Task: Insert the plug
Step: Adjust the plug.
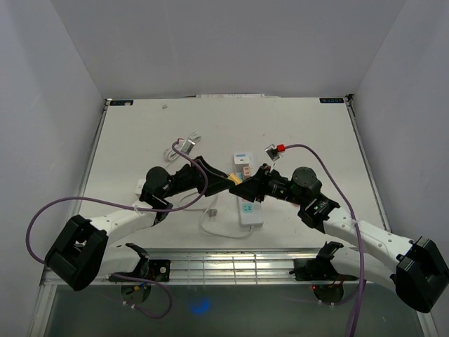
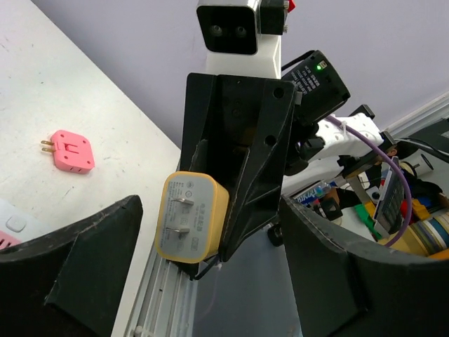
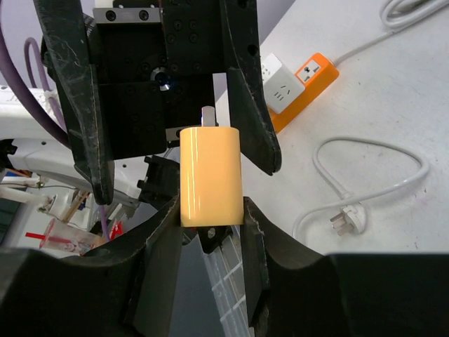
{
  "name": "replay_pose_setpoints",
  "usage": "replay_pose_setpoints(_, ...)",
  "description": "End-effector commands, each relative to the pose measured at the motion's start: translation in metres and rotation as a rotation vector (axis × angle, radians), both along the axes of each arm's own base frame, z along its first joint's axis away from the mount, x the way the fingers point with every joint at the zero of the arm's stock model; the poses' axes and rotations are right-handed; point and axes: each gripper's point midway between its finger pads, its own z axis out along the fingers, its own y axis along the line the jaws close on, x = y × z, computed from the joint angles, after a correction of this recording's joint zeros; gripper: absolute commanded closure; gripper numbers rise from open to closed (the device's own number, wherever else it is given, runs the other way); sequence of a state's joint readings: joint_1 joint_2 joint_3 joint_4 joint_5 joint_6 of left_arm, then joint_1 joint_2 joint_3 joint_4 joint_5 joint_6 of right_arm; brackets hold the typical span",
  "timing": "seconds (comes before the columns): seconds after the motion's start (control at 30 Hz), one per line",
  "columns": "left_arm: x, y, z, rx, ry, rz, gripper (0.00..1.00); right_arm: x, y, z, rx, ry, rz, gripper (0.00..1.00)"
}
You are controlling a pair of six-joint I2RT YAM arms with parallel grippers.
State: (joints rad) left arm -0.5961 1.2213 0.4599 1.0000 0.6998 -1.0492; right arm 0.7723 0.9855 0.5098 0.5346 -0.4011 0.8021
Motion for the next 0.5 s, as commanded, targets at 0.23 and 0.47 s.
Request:
replay_pose_setpoints(0.23,-0.0008,0.0008,0.0134,-0.010,-0.052,-0.022,0.14,-0.0062,-0.0034,0.0143,0.011,-0.049,0.021,0.92)
replay_pose_setpoints(0.47,-0.0010,-0.0009,0.0116,-0.002,-0.054,-0.036,0.21,-0.0082,-0.0011,0.0139,0.010,-0.041,0.044,0.92)
